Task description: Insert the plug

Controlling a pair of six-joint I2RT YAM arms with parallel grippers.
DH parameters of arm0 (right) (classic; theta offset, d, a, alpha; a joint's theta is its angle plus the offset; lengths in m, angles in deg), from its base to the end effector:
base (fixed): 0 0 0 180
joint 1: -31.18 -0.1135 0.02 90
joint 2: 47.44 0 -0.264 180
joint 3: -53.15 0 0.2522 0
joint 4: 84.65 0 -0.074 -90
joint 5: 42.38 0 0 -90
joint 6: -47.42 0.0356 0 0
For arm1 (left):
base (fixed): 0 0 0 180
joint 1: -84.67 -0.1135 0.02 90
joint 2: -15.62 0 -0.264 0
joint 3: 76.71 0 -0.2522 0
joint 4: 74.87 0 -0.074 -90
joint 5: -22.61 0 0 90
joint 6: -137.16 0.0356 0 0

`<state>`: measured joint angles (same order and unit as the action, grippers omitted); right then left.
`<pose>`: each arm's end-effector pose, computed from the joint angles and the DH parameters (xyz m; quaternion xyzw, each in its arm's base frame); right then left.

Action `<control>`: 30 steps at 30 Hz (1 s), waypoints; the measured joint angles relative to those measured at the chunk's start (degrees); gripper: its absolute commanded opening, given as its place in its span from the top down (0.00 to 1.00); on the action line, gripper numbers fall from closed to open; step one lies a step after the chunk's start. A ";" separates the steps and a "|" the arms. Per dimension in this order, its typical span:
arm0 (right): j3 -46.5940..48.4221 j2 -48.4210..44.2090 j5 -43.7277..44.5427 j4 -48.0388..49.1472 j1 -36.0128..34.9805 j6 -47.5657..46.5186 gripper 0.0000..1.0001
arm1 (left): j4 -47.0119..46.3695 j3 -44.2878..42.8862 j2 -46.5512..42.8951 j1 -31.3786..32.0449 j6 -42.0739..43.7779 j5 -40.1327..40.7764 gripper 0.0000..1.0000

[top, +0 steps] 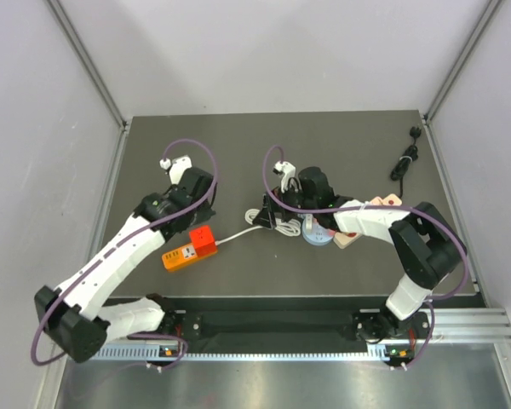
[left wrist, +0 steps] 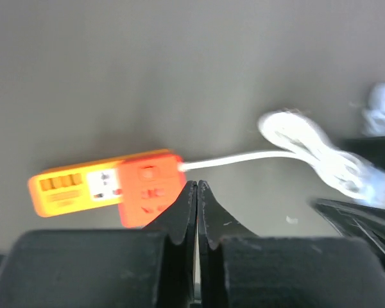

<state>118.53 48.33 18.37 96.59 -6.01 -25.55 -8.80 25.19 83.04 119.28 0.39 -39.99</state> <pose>0.2730 0.2290 0.1974 -0.2719 0.7991 0.4171 0.3370 0.1957 -0.1151 0.3171 -0.1683 0.9149 -0.0170 0.3666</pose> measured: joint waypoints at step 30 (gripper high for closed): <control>8.22 -2.49 6.32 -9.51 0.04 -0.35 0.00 | -5.64 -7.17 0.72 0.15 7.32 -8.13 0.45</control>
<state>126.75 45.84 24.68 87.08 -5.97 -25.90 -14.44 18.02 83.76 119.44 7.72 -48.12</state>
